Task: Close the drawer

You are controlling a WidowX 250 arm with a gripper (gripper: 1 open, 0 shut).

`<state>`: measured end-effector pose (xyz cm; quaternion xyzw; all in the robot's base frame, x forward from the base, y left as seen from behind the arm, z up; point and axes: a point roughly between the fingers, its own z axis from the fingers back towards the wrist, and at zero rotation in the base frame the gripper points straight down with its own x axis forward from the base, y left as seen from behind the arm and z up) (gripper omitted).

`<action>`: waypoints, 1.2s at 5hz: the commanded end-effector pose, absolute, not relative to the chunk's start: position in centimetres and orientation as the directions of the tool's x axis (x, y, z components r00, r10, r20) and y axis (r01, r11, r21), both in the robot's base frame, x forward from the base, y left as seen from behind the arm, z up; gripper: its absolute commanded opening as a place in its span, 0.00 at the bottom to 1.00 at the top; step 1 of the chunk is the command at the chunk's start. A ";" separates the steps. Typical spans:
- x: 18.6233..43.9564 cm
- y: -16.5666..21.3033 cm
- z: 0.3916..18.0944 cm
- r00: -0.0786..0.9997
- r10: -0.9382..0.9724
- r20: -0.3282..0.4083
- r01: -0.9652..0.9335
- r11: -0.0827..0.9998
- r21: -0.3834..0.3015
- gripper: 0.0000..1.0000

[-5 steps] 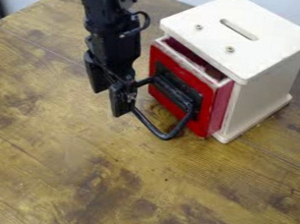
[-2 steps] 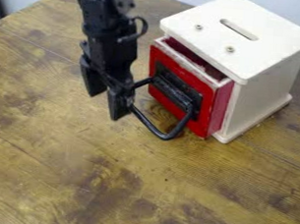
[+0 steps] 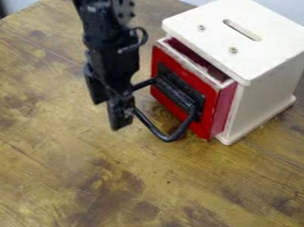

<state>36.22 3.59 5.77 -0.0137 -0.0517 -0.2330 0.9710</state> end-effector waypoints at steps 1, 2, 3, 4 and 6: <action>37.5 4.0 8.2 0.889 -0.423 0.176 0.422 0.906 0.045 1.00; 38.0 4.3 7.2 0.894 -0.418 0.163 0.418 0.908 0.034 1.00; 38.0 3.2 6.8 0.910 -0.382 0.161 0.381 0.924 0.039 1.00; 37.8 2.4 6.3 0.922 -0.353 0.157 0.353 0.935 0.028 1.00; 37.8 1.4 6.5 0.954 -0.255 0.156 0.254 0.967 0.025 1.00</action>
